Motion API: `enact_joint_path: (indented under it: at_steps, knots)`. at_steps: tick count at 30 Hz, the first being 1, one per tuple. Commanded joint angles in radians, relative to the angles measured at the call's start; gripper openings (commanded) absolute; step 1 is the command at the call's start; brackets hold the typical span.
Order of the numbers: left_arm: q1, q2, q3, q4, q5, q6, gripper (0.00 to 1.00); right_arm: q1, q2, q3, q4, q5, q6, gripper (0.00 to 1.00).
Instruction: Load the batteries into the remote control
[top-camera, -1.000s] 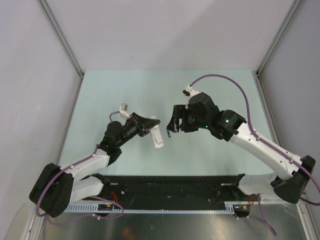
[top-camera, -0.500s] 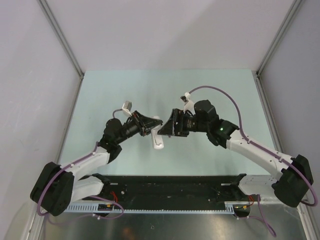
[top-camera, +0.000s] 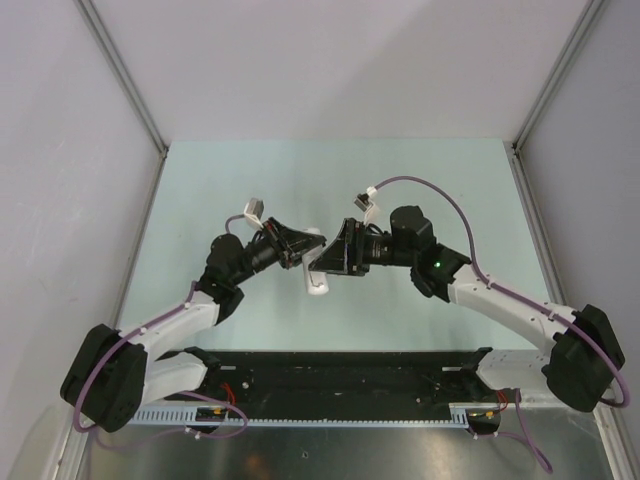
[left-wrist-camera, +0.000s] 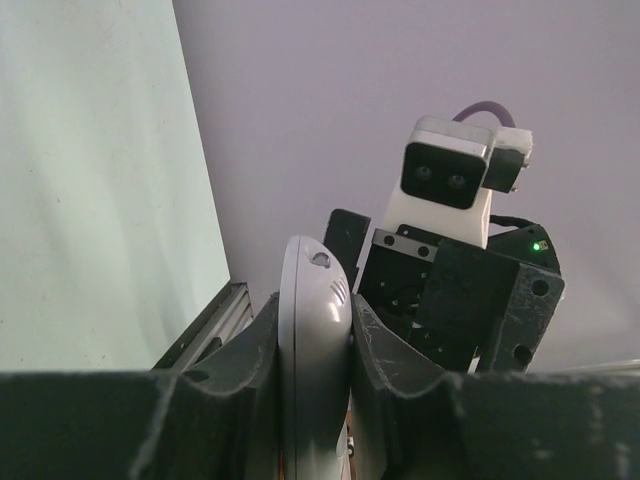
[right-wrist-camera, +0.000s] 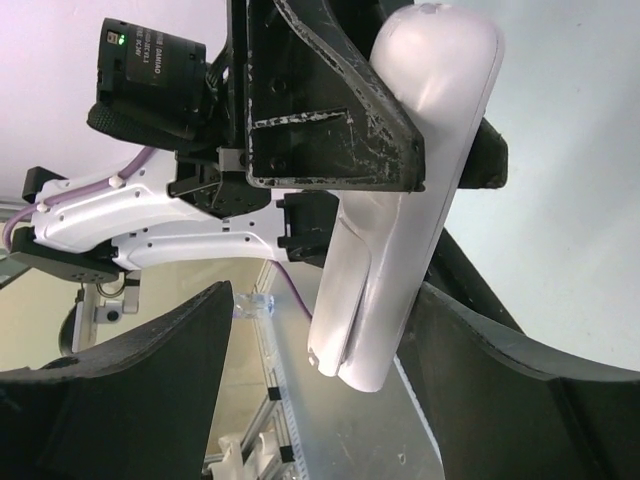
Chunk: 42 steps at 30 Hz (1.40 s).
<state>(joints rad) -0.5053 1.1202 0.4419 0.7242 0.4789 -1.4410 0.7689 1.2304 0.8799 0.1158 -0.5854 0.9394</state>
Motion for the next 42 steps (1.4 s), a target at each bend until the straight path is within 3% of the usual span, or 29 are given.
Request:
enact_joint_path:
  at_steps: [1, 22, 35, 42]
  knots:
    - [0.004, -0.026, 0.054, 0.050, 0.013, -0.022, 0.00, 0.009, 0.015, -0.018, 0.102, -0.040, 0.033, 0.75]
    - [0.004, -0.062, 0.058, 0.055, 0.013, -0.039, 0.00, 0.018, 0.090, -0.042, 0.211, -0.088, 0.087, 0.54]
    - [-0.006, -0.066, 0.050, 0.057, 0.013, -0.039, 0.00, 0.030, 0.123, -0.041, 0.265, -0.096, 0.125, 0.30]
    - [-0.015, -0.066, 0.050, 0.060, 0.007, -0.039, 0.00, 0.041, 0.139, -0.041, 0.301, -0.088, 0.147, 0.31]
